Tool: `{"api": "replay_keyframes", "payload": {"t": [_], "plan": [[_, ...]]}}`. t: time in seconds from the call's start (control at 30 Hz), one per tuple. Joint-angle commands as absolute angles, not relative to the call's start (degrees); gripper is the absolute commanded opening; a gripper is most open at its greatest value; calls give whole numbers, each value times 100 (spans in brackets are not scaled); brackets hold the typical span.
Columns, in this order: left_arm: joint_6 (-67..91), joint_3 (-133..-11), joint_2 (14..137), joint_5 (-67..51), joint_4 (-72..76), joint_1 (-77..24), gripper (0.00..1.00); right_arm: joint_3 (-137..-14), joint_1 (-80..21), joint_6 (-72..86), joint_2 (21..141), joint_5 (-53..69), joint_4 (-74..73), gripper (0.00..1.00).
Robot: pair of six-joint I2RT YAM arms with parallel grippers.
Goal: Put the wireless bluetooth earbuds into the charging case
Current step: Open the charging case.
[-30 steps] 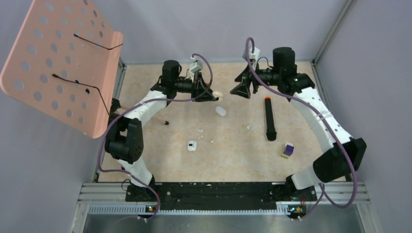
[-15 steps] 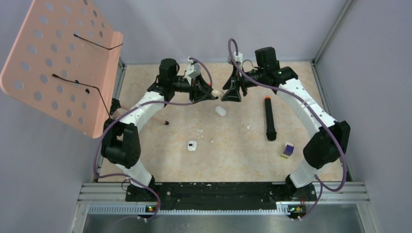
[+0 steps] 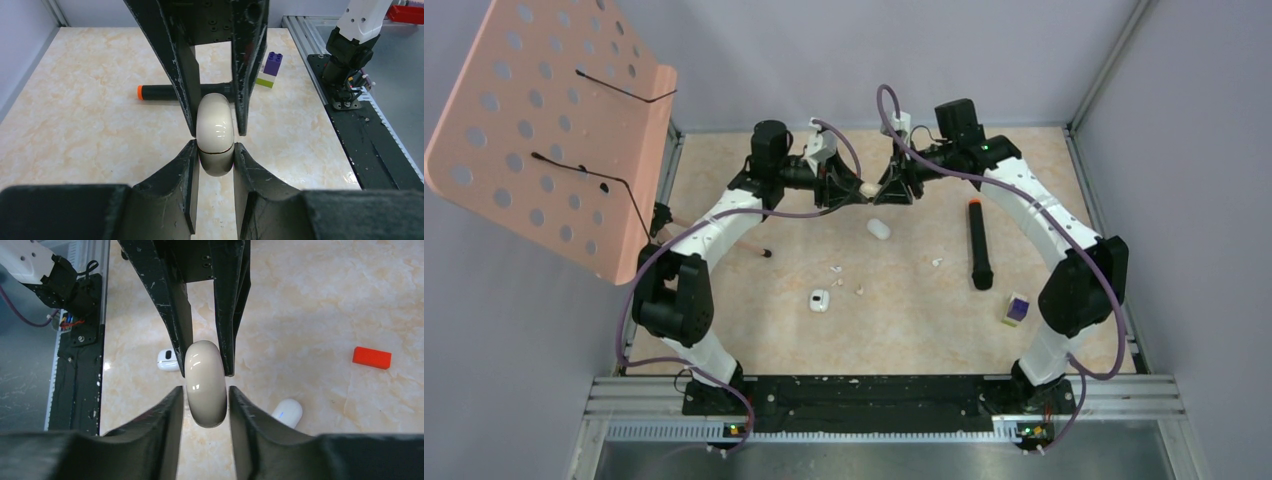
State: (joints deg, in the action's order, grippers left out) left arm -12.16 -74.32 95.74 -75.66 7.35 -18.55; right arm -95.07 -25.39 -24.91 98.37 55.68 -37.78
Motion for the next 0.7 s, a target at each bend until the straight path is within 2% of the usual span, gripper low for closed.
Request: {"api": "replay_keyframes", "payload": {"t": [0.0,0.1,0.17,0.23,0.43,0.67], "plan": [[-1172,-7355,9396,-7678,1182,-1879,5,-9872,-2570,-2623,9863,5613,-3717,27],[-972,-7306,9415,-7434,1295,-1874,25,-10002,-2579,-2787,9862,5569,-3772,11],[-789,-7217,9422,-7170,1422,-1904,40,-10131,-2621,-3028,9848,5411,-3910,8],[-638,-7083,9433,-7115,1671,-1910,47,-10256,-2662,-3280,9834,5273,-4072,6],[500,-6777,9574,-7176,3040,-1923,49,-10356,-2681,-3475,9851,5164,-4240,4],[1293,-6754,9718,-7229,3929,-1922,49,-10517,-2780,-3814,9948,4953,-4513,4]]}}
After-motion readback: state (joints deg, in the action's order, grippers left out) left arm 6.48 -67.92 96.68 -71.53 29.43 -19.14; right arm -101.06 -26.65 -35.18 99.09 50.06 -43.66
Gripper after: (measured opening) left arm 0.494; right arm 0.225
